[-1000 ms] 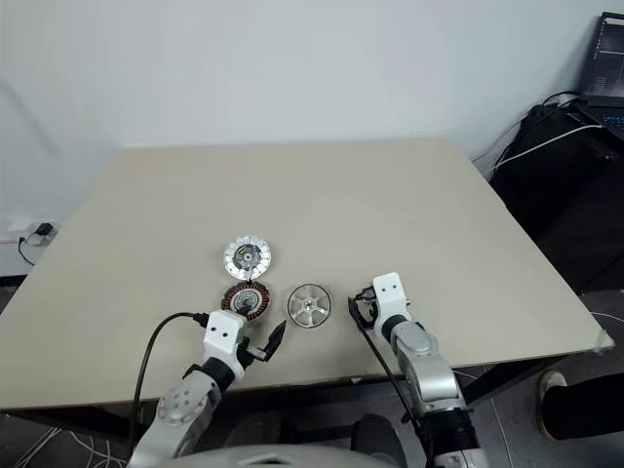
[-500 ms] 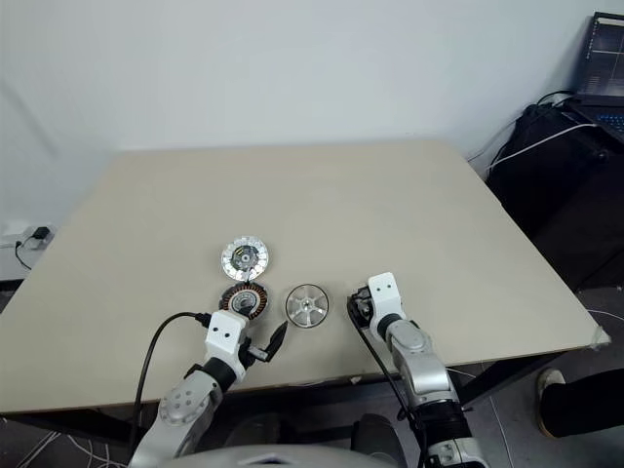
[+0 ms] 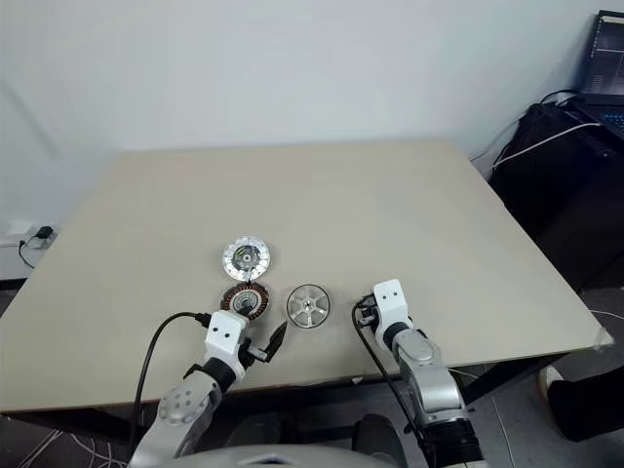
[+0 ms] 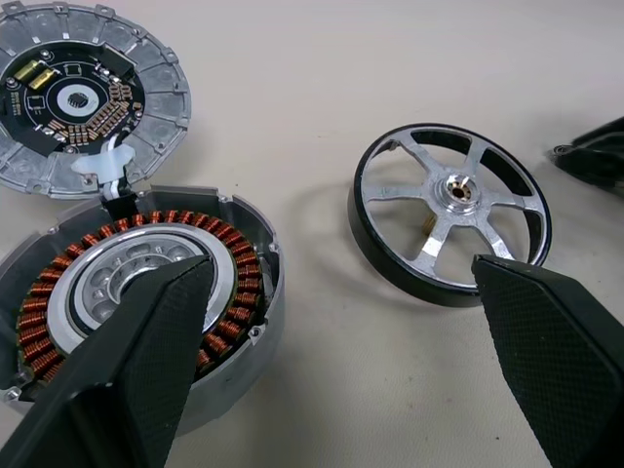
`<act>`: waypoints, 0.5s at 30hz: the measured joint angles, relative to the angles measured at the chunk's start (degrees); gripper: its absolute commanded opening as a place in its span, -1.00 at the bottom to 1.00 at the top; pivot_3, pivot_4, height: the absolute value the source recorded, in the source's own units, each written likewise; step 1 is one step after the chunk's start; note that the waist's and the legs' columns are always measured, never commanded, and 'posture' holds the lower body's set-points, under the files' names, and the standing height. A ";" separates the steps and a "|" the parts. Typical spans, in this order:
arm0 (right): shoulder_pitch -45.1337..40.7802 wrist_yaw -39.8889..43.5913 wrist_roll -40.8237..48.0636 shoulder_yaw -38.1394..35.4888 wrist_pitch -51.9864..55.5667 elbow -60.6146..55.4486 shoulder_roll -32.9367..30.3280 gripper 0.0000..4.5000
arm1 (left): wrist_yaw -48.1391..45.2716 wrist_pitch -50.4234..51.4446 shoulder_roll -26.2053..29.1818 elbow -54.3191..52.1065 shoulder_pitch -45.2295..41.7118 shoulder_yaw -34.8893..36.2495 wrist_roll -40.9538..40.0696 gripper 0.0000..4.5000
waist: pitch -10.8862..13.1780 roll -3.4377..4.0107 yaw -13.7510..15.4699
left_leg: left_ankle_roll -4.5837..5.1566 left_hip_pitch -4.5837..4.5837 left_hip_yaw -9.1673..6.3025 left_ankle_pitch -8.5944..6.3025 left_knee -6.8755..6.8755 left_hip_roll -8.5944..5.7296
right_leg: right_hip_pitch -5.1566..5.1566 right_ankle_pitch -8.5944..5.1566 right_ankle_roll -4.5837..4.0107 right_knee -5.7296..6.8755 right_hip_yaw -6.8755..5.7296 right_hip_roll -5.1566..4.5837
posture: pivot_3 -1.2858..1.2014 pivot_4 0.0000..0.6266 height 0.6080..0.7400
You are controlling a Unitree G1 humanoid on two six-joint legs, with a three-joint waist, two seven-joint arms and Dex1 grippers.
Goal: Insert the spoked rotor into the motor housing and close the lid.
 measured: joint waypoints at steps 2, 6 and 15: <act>-0.18 0.06 -0.02 0.34 0.47 -3.62 -0.25 -0.42 | 0.07 -0.09 -0.05 0.00 -0.01 0.01 0.00 1.00 | 0.00 0.00 -0.18 | 0.00 0.02 -0.01 0.00 -0.01 0.02 | 0.00 -0.02 0.03 0.01 0.01 0.01 | 0.03 -1.00 1.00; -2.55 0.11 -0.07 1.72 1.68 -7.51 0.02 -0.42 | 0.36 -0.20 -0.10 0.15 -0.02 0.03 0.08 1.00 | 0.00 0.00 -0.18 | 0.00 0.02 -0.02 0.00 -0.02 0.03 | 0.00 -0.02 0.02 0.01 -0.03 0.02 | 0.03 -1.00 1.00; -4.17 0.06 -0.79 2.68 2.58 -1.88 0.06 -0.24 | 1.12 -0.44 -0.13 0.30 0.11 0.25 0.11 1.00 | 0.05 -0.08 0.08 | 0.00 -0.03 0.01 0.00 -0.02 0.02 | -0.01 0.08 -0.13 -0.07 -0.02 0.01 | 0.03 -1.00 1.00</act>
